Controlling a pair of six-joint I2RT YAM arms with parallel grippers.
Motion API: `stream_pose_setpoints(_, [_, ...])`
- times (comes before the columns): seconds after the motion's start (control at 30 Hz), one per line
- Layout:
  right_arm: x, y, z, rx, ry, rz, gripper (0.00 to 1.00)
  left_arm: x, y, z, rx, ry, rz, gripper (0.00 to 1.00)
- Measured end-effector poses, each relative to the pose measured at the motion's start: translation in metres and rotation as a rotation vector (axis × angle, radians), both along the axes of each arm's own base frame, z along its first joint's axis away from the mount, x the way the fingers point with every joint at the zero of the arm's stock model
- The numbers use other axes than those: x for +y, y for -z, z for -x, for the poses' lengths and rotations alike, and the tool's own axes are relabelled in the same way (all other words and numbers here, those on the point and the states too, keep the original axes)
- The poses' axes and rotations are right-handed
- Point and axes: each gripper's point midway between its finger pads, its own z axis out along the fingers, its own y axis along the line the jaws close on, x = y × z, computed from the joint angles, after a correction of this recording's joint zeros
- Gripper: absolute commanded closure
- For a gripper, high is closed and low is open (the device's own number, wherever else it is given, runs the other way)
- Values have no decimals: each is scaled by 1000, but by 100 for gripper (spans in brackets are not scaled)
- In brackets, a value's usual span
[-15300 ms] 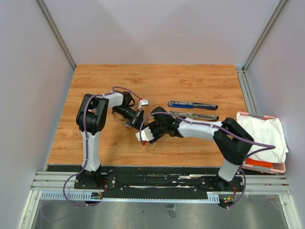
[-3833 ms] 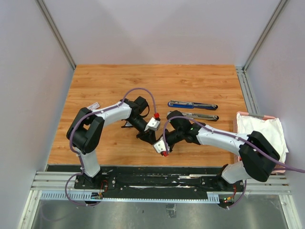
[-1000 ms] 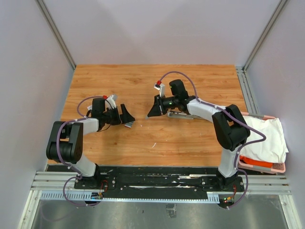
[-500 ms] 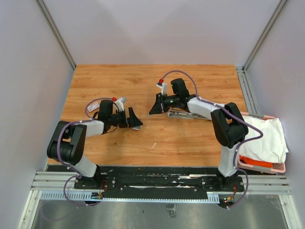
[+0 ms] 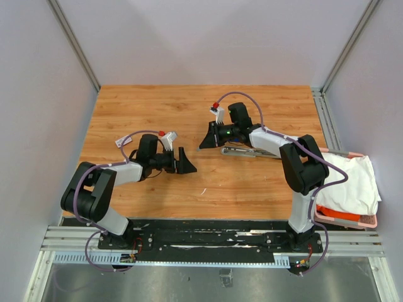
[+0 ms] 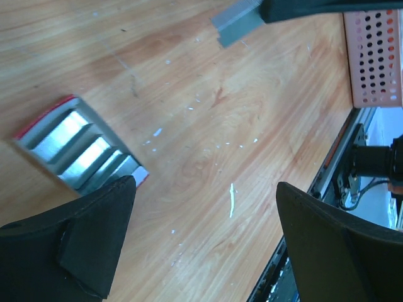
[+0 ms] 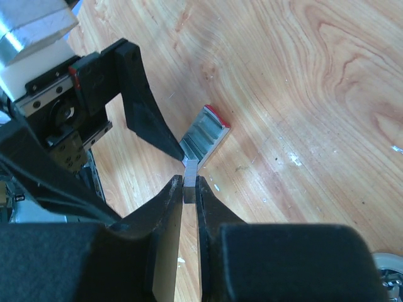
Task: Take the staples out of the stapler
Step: Move the staple box to the center of the board.
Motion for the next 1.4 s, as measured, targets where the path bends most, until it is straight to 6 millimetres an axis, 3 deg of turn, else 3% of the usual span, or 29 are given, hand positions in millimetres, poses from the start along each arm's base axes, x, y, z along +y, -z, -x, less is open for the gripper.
stream_pose_setpoints(0.2, [-1, 1, -2, -2, 8, 3, 85, -13, -5, 4, -23, 41, 20, 2])
stream_pose_setpoints(0.33, [-1, 0, -3, -4, 11, 0, 86, -16, -20, 2, -60, 50, 53, 2])
stream_pose_setpoints(0.47, [0, -1, -3, -8, 12, -3, 86, -7, -46, -9, -144, 27, 67, 2])
stream_pose_setpoints(0.53, [0, -1, -4, -9, 12, -4, 85, 5, -49, -20, -172, -10, 38, 2])
stream_pose_setpoints(0.7, [0, -1, -4, -13, 12, -6, 86, 33, -24, -25, -127, -81, -82, 2])
stream_pose_setpoints(0.93, [-1, 2, -3, -7, 16, 0, 85, 39, 5, -13, -35, -65, -143, 2])
stream_pose_setpoints(1.03, [-1, 2, -3, -8, 16, 0, 85, 37, 17, -7, 6, -45, -152, 2])
stream_pose_setpoints(1.4, [-1, 2, -3, -5, 18, -2, 85, -3, 17, 5, 0, 87, -121, 2])
